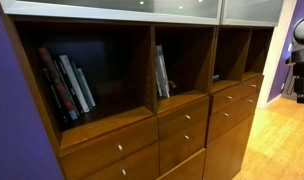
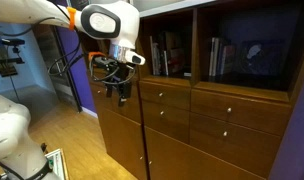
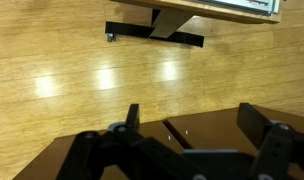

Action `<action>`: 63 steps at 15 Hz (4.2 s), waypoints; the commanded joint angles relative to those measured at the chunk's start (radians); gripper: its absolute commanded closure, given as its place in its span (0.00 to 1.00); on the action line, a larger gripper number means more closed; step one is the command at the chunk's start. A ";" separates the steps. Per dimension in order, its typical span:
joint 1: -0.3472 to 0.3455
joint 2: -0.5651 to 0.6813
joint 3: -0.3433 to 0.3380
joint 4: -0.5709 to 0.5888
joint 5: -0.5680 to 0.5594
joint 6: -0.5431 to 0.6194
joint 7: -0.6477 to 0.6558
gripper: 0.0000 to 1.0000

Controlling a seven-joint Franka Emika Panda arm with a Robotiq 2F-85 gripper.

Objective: Open the rightmost drawer completely

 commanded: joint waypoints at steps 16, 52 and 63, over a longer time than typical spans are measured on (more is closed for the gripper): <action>-0.045 0.126 0.001 0.038 -0.073 0.321 -0.083 0.00; -0.356 0.915 0.146 0.797 0.053 0.811 -0.241 0.02; -0.397 0.999 0.187 0.916 0.090 0.786 -0.307 0.77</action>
